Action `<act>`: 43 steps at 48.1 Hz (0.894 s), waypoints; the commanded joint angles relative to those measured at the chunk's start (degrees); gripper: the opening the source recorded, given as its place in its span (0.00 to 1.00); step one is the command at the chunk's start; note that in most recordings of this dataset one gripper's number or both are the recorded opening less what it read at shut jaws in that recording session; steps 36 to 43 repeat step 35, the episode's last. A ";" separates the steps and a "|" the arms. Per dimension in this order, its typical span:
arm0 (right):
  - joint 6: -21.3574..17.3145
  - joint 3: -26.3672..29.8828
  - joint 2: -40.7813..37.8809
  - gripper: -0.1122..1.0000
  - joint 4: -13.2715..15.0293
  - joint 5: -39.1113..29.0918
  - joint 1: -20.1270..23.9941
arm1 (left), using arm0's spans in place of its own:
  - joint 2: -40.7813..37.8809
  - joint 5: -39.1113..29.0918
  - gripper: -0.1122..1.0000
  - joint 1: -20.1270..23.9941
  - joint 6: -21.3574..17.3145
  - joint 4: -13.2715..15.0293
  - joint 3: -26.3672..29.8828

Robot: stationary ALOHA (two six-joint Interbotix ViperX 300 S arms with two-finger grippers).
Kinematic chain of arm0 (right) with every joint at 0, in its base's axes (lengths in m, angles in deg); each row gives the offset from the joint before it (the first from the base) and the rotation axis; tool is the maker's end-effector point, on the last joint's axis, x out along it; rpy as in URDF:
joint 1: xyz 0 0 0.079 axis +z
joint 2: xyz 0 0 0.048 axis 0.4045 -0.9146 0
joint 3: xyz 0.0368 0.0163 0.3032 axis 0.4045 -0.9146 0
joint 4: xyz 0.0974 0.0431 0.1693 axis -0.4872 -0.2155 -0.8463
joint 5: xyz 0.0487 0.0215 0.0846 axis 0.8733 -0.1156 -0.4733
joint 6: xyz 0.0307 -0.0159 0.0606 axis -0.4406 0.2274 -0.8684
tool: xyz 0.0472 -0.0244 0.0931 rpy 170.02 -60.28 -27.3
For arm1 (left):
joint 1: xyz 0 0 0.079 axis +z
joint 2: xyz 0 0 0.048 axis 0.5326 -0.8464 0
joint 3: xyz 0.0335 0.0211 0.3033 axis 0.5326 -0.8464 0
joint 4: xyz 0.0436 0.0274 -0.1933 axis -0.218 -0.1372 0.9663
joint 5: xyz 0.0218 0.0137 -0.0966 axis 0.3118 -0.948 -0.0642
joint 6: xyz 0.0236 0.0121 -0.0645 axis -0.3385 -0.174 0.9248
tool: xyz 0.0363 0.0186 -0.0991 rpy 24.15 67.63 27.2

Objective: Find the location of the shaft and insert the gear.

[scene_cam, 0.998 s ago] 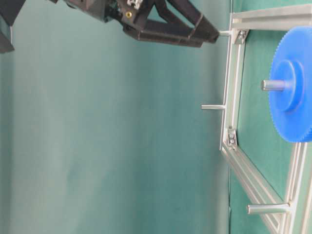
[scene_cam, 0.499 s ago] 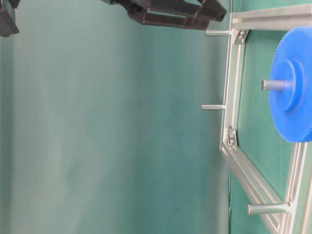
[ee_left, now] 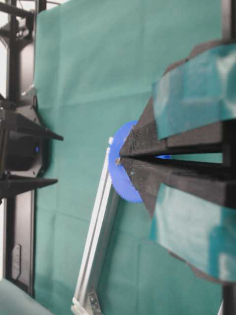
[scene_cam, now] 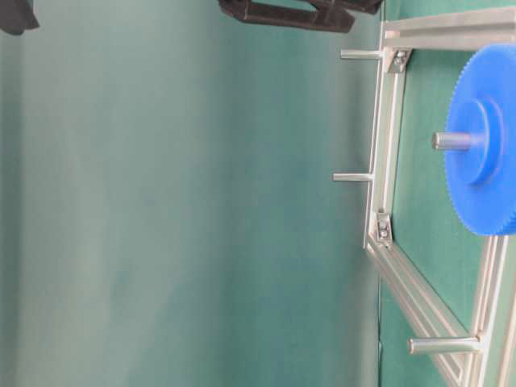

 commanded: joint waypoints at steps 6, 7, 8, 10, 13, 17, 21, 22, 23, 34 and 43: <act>0.00 -0.62 1.58 0.88 -0.09 0.79 0.35 | -0.26 0.18 0.11 0.18 0.09 0.18 1.49; 0.00 -0.70 1.67 0.88 -0.09 0.88 0.44 | -0.18 0.26 0.11 0.18 0.09 0.18 1.49; 0.00 -0.88 1.67 0.88 -0.09 0.97 0.44 | -0.18 0.18 0.11 0.18 0.09 0.18 1.49; 0.00 -1.14 1.76 0.88 -0.09 1.14 0.53 | -0.18 0.18 0.11 0.18 0.09 0.18 1.58; -0.09 -1.49 1.93 0.88 -0.09 1.49 0.62 | -0.26 0.18 0.11 0.18 0.09 0.18 1.49; -0.09 -1.76 2.02 0.88 -0.09 1.58 0.62 | -0.26 0.18 0.11 0.18 0.09 0.18 1.49; -0.09 -2.02 2.02 0.88 -0.09 1.58 0.62 | -0.26 0.18 0.11 0.18 0.09 0.18 1.49; -0.09 -2.11 2.02 0.88 -0.18 1.58 0.62 | -0.26 0.18 0.11 0.18 0.09 0.18 1.49; -0.09 -2.20 2.11 0.88 -0.09 1.67 0.70 | -0.26 0.18 0.11 0.18 0.09 0.18 1.49; -0.09 -2.64 2.46 0.88 -0.09 1.67 0.70 | -0.26 0.18 0.11 0.18 0.09 0.18 1.49; -0.09 -2.72 2.46 0.88 -0.09 1.67 0.70 | -0.26 0.18 0.11 0.18 0.09 0.18 1.49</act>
